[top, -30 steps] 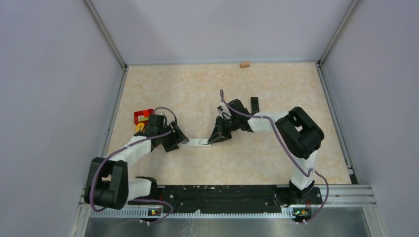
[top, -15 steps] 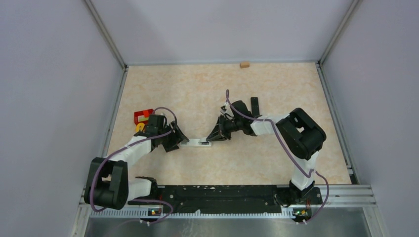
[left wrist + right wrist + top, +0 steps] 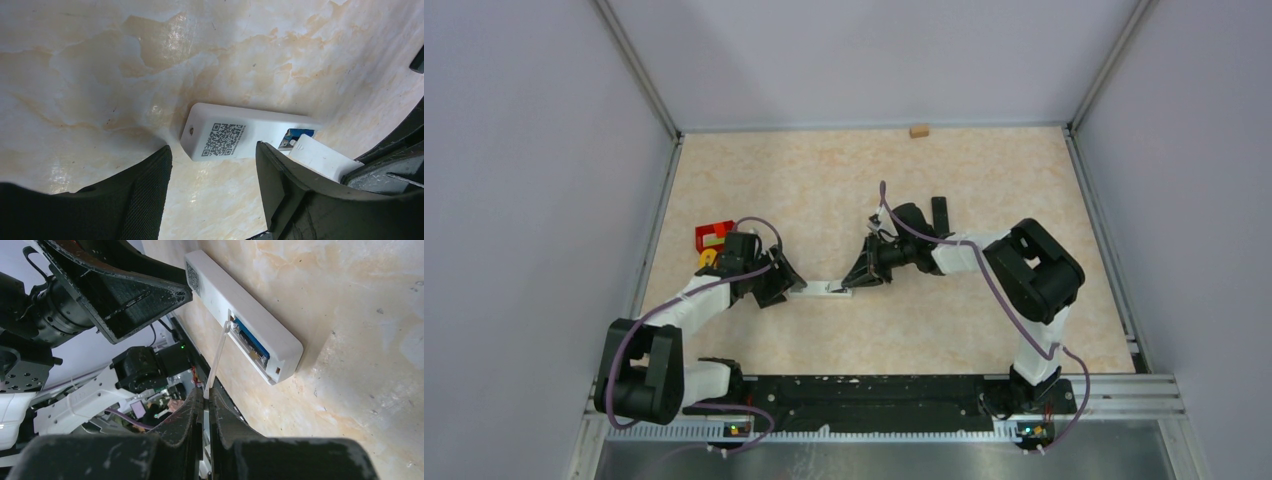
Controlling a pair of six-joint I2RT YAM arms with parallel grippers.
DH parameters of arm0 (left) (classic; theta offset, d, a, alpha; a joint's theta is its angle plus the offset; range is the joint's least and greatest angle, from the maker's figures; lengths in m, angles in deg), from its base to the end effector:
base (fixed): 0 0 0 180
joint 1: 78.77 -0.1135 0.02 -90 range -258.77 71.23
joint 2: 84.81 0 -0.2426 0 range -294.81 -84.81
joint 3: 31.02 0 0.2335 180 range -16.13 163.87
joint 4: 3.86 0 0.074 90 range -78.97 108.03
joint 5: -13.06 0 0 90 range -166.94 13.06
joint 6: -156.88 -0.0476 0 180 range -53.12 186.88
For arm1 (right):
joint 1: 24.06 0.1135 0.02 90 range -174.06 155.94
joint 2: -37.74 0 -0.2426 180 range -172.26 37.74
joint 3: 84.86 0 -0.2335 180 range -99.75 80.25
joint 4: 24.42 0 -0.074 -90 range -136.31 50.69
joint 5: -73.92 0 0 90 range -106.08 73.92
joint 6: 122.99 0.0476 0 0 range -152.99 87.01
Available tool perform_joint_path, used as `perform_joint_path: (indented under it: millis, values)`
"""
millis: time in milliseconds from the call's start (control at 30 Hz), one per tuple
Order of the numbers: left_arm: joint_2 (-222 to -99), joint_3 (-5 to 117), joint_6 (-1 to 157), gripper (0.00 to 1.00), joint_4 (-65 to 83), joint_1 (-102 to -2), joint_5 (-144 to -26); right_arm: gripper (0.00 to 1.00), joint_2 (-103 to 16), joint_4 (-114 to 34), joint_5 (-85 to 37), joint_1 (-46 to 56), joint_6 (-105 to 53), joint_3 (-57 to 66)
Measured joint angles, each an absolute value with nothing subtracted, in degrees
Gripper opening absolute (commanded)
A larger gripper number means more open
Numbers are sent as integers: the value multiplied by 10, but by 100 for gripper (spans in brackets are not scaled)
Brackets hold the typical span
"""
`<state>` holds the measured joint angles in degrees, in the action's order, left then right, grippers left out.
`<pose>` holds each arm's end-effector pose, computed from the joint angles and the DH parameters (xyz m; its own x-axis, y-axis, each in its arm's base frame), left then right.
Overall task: Load the batteries into the remote control
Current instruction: Load the battery cover into the remote control.
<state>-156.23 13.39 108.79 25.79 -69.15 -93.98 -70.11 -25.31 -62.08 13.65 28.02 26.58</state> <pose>0.2110 -0.0499 0.1376 -0.8258 -0.5078 -0.2455 -0.3131 0.7747 -0.5493 0.2614 0.2454 0.1275 -0.9994 -0.0046 0.0357 0.0298 0.4486 0.8932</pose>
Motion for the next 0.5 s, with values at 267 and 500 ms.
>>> perform_joint_path:
  millis: [267,500]
  values:
    - [-1562,134,1088,67,258,-691,-940,0,-702,-229,-639,137,288,266]
    - [-1563,135,1088,67,259,-691,-940,0,-707,-219,-637,140,291,265]
